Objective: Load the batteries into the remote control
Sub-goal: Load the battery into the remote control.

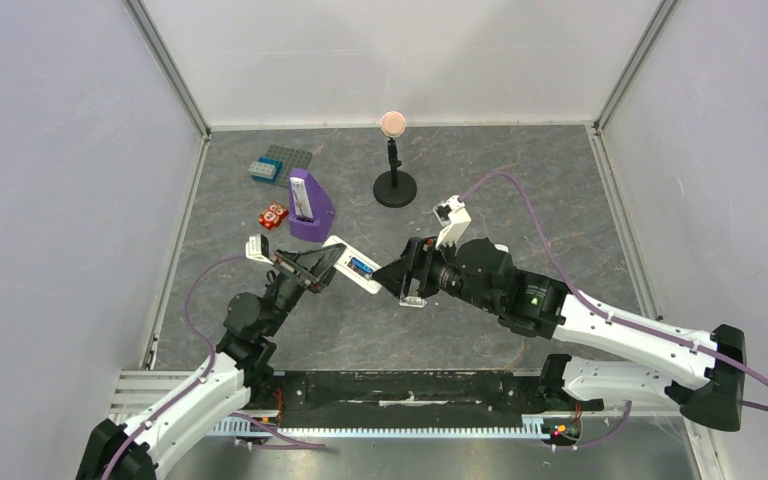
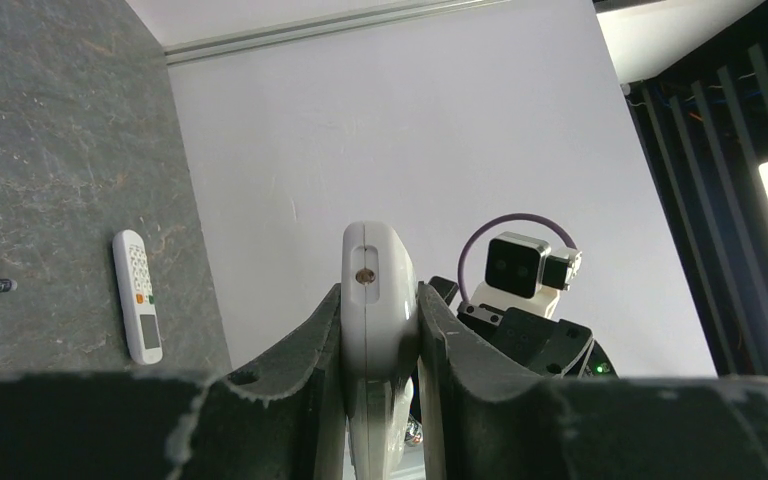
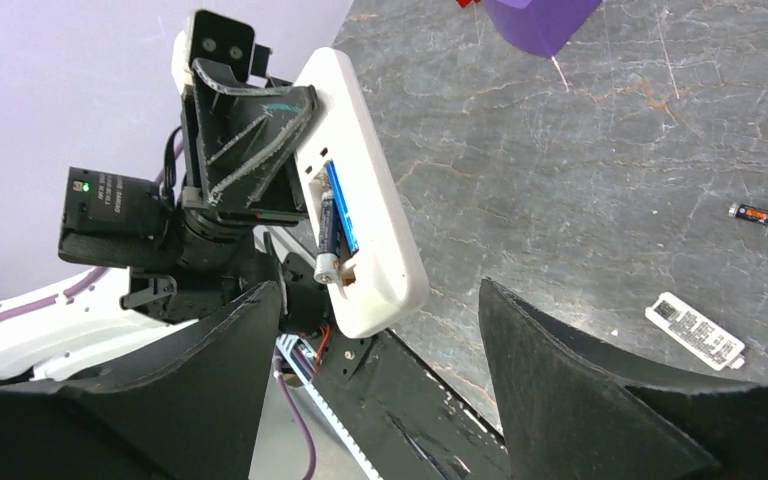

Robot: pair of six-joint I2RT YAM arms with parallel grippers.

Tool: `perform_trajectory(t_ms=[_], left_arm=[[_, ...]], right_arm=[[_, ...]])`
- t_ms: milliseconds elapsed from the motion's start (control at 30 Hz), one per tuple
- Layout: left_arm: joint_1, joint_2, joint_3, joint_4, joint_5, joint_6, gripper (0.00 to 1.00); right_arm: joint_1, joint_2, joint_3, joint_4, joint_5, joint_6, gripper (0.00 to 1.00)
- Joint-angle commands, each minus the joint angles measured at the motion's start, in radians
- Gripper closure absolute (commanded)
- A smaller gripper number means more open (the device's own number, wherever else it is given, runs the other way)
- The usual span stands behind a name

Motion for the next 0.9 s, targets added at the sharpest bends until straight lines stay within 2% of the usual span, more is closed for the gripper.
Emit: perform_trajectory(t_ms=[0, 333, 867], left_arm=[[-0.004, -0.005, -0.004, 0.059, -0.022, -0.072, 0.98], [-0.004, -0.005, -0.004, 0.069, -0.020, -0.084, 0.98], [-0.004, 0.000, -0.005, 0.094, 0.024, -0.060, 0.98]], right_arm=[[-0.002, 0.018, 0.018, 0.069, 0.032, 0.024, 0.26], [-0.004, 0.054, 0.007, 0.081, 0.025, 0.024, 0.35], [-0.015, 0.120, -0.008, 0.098, -0.014, 0.038, 0.40]])
